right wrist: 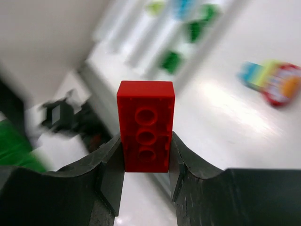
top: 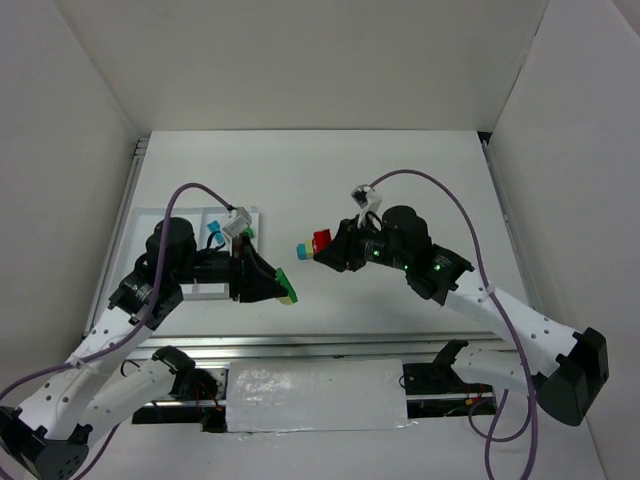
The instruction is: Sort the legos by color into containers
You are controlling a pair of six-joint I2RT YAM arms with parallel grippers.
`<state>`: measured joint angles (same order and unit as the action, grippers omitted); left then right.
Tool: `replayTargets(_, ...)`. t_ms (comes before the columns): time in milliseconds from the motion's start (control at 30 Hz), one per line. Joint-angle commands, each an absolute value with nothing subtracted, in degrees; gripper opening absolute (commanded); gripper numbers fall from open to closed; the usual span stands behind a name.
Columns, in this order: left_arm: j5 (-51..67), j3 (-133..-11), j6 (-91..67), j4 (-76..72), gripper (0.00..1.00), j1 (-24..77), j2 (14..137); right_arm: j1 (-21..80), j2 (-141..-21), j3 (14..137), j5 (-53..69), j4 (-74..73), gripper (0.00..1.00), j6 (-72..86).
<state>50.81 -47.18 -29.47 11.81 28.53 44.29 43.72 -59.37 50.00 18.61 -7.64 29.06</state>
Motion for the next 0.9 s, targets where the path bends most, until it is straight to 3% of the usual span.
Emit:
replayTargets(0, 46.7, -50.4, -25.2, 16.3, 0.0, 28.7, 45.5, 40.3, -63.4, 49.9, 2.1, -16.1, 0.02, 32.0)
replayTargets(100, 46.4, -50.1, -25.8, 15.4, 0.0, 28.6, 46.5, 39.4, -73.8, 53.7, -9.5, -24.6, 0.02, 34.9)
replayTargets(233, 47.2, -50.4, -25.5, 15.3, 0.0, 28.6, 47.1, 37.9, -88.5, 57.6, -13.7, -29.4, 0.02, 36.6)
replayTargets(567, 47.5, -50.2, -24.2, 17.0, 0.0, 28.6, 45.0, 37.6, -96.9, 58.0, -10.8, -25.2, 0.05, 38.1)
replayTargets(667, 47.7, -50.0, -24.3, 16.5, 0.0, 28.7, 45.3, 37.6, -97.6, 57.5, -9.5, -24.3, 0.18, 38.0)
replayTargets(700, 47.9, -49.9, -24.3, 16.4, 0.0, 28.6, 45.3, 37.6, -97.6, 57.4, -9.1, -24.2, 0.41, 38.0)
replayTargets(733, 48.1, -50.1, -24.2, 16.4, 0.0, 28.7, 45.4, 37.7, -97.6, 57.2, -8.4, -24.1, 0.54, 38.0)
replayTargets(867, 48.3, -50.1, -24.2, 16.3, 0.0, 28.6, 45.2, 38.1, -95.4, 56.4, -7.5, -24.3, 0.66, 37.8)
